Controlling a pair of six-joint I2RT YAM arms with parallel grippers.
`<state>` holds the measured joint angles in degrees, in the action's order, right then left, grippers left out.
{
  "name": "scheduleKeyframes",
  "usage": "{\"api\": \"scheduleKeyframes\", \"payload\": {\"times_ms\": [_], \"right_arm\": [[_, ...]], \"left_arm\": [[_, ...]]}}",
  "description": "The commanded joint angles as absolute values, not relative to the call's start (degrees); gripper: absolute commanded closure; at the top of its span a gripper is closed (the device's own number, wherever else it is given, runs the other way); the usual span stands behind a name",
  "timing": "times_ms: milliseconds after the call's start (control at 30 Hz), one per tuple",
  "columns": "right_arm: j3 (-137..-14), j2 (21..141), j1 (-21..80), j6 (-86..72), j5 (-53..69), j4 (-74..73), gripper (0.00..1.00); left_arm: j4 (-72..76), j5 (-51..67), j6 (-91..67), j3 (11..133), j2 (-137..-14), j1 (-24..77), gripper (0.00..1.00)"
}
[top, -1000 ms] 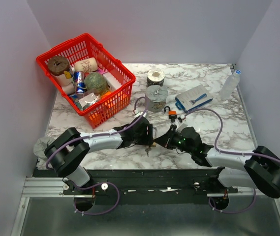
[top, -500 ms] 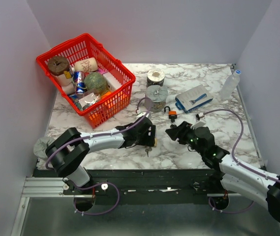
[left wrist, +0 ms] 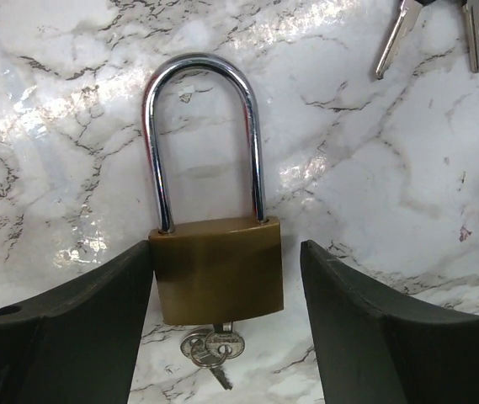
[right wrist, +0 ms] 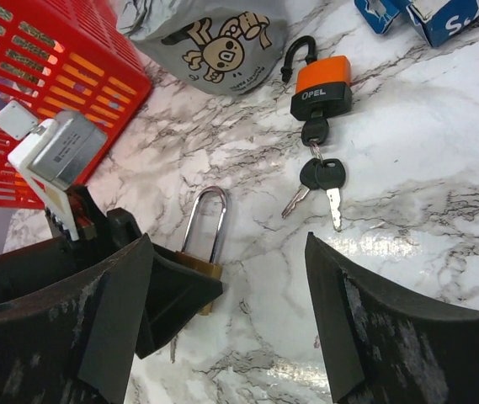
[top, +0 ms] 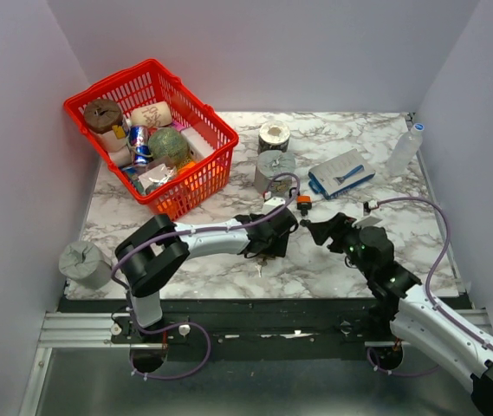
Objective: Unlock with the key
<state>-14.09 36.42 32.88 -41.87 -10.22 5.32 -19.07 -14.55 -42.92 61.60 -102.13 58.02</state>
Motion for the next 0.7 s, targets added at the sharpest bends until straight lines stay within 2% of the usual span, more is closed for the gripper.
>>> {"api": "scheduleKeyframes", "payload": {"times_ms": [0, 233, 467, 567, 600, 667], "right_arm": [[-13.4, 34.1, 32.4, -40.7, -12.7, 2.7, 0.19], [-12.3, 32.4, 32.4, -41.0, -12.4, 2.6, 0.18], [-12.5, 32.8, 32.4, -40.7, -12.4, 2.6, 0.18], [-12.3, 33.1, 32.4, -40.3, -12.0, 3.0, 0.18], [-12.1, 33.2, 32.4, -39.6, -11.9, 3.2, 0.18], [-11.9, 33.3, 32.4, -38.8, -10.0, 4.3, 0.18]], "left_arm": [[-26.4, -16.3, -44.6, 62.7, -106.1, 59.3, 0.26], [-30.0, -18.5, -45.8, 62.5, -107.6, 60.2, 0.27], [-27.7, -15.0, -46.5, 59.2, -107.1, 60.2, 0.30], [-23.1, -12.1, -47.2, 55.5, -106.1, 60.2, 0.49], [-21.1, -11.7, -47.1, 54.6, -106.1, 60.1, 0.63], [-19.8, -11.1, -46.8, 54.6, -105.6, 60.1, 0.79]]}}
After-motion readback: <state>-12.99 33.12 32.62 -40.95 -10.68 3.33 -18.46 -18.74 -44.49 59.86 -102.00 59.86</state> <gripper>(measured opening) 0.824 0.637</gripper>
